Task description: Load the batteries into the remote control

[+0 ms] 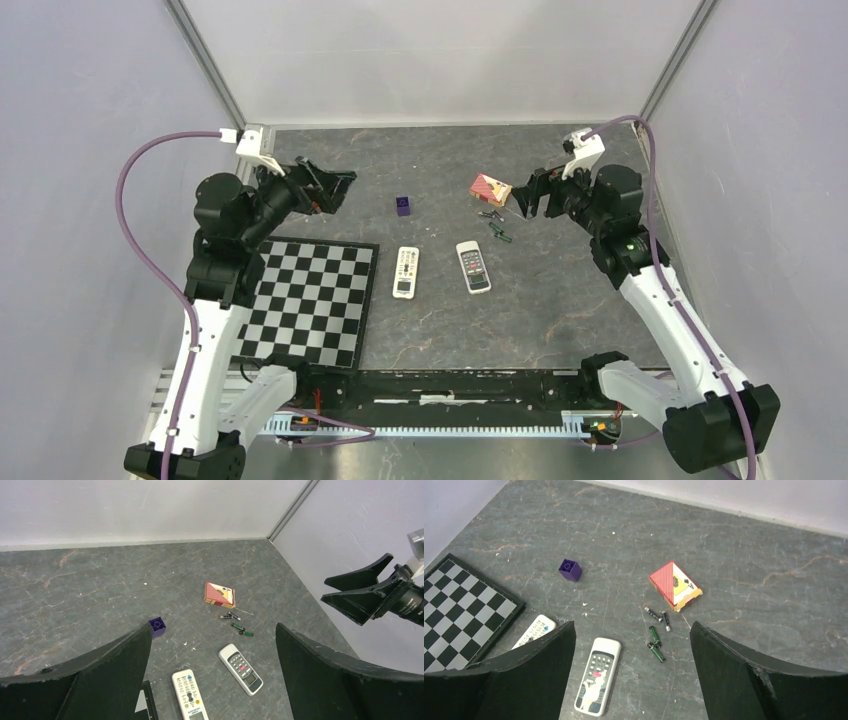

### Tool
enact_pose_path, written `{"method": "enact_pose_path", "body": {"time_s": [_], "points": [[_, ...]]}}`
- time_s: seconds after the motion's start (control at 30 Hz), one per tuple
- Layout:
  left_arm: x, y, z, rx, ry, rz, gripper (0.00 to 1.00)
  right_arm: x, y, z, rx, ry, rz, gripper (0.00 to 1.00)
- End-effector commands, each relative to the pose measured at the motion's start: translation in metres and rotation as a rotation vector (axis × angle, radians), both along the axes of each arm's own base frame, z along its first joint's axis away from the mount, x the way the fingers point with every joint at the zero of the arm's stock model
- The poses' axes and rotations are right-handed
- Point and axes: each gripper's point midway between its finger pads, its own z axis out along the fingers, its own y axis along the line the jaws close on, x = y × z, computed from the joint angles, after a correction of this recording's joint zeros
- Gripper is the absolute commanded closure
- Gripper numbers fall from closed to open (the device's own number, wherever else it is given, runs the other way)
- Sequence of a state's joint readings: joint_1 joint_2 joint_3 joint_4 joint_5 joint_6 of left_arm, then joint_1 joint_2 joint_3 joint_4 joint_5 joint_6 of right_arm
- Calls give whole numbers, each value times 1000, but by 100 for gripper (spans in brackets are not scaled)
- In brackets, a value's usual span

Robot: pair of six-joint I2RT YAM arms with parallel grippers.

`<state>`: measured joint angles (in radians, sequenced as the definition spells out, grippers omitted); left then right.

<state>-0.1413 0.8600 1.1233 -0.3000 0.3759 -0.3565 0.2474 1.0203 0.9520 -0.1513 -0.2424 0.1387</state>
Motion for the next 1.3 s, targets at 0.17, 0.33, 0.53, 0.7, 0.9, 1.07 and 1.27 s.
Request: {"method": "enact_pose_path", "body": {"time_s": [0.17, 0.33, 0.53, 0.7, 0.9, 1.07, 1.27], "points": [[-1, -7, -4, 5, -35, -49, 0, -9, 5, -49, 27, 119, -6, 2], [6, -5, -10, -17, -37, -25, 0, -20, 9, -79, 16, 179, -15, 2], [14, -5, -27, -29, 1, -14, 0, -39, 17, -110, -35, 220, -35, 2], [21, 2, -43, -24, 31, 35, 0, -52, 20, -134, -101, 246, -96, 2], [23, 4, -48, -34, 53, 53, 0, -64, 38, -162, -200, 311, -91, 2], [25, 4, -52, -52, 60, 62, 0, -78, 53, -191, -301, 360, -66, 2], [29, 2, -60, -71, 101, 59, 0, -80, 82, -222, -373, 453, 8, 2]]}}
